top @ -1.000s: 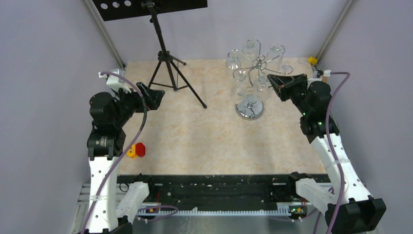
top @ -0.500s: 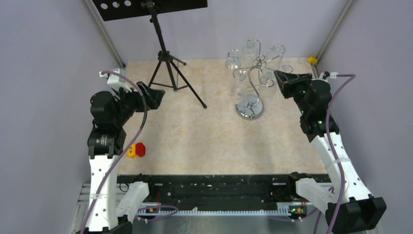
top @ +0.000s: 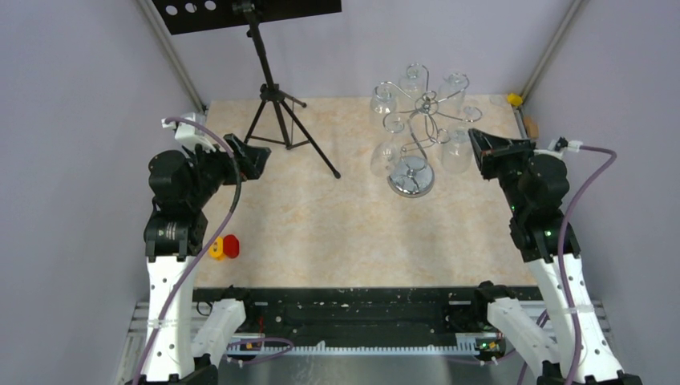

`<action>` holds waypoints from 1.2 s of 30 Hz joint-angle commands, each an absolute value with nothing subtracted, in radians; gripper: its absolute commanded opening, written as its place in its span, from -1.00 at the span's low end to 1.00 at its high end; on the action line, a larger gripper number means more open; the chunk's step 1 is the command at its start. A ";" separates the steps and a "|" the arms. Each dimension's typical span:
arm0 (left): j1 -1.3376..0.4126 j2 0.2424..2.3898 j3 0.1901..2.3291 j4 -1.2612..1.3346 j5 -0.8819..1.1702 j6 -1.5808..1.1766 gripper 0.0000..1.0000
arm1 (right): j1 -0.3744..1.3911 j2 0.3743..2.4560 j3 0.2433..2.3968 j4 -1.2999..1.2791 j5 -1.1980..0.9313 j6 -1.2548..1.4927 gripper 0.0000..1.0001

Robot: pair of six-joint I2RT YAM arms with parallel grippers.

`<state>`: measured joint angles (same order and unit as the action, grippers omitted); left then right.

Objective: Take the wine glass off the wine glass rack

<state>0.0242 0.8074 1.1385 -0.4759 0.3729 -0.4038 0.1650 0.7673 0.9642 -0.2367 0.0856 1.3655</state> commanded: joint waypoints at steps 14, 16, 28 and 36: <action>-0.227 0.797 0.929 -0.054 0.719 -0.813 0.89 | 0.175 0.369 0.863 -0.446 -0.131 1.489 -1.00; -0.321 0.821 0.896 0.007 0.665 -0.868 0.88 | 0.175 0.341 0.826 -0.408 -0.187 1.519 -1.00; -0.748 1.007 0.749 0.583 0.474 -1.289 0.88 | 0.178 0.289 0.740 -0.045 -0.402 1.722 -1.00; -0.936 1.231 0.871 0.817 0.432 -1.457 0.87 | 0.177 0.277 0.763 0.070 -0.401 1.826 -1.00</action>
<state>-0.8722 1.1561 0.7845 0.5884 0.4606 -1.3373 0.1677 0.3027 0.6964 -0.1200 -0.3943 1.7294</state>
